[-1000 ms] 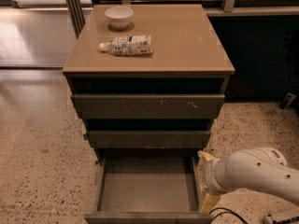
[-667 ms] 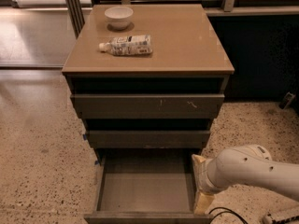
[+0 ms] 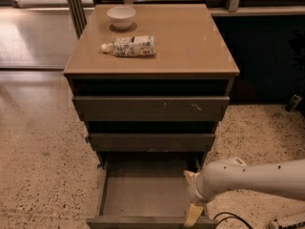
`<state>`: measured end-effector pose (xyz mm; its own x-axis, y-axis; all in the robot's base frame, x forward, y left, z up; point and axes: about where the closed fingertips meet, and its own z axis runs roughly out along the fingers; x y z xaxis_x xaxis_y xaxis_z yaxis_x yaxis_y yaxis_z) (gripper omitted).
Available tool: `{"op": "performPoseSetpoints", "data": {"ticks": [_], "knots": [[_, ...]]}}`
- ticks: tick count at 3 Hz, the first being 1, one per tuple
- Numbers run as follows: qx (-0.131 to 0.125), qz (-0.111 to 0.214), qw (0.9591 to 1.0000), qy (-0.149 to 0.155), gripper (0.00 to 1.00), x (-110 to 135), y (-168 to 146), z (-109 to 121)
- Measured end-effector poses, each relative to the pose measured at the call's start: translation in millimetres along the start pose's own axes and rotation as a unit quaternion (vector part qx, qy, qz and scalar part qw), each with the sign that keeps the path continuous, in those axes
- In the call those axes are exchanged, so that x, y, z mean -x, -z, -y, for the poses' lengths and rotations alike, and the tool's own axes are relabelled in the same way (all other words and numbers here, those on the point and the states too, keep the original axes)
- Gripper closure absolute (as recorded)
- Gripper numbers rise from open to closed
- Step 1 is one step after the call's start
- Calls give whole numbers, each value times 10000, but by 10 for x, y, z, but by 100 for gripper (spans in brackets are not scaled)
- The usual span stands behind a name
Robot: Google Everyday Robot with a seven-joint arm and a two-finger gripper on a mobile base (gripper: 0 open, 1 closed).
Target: Close bottom drawer
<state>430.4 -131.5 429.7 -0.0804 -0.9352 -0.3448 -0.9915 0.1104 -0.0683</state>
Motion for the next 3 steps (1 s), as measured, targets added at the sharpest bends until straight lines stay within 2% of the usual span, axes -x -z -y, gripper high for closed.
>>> {"op": "performPoseSetpoints", "data": {"ticks": [1, 2, 3], "knots": [[166, 162, 9997, -126, 0, -54, -414, -110], [196, 284, 9992, -215, 0, -125, -685, -214], [179, 541, 9980, -288, 0, -192, -911, -284]]}}
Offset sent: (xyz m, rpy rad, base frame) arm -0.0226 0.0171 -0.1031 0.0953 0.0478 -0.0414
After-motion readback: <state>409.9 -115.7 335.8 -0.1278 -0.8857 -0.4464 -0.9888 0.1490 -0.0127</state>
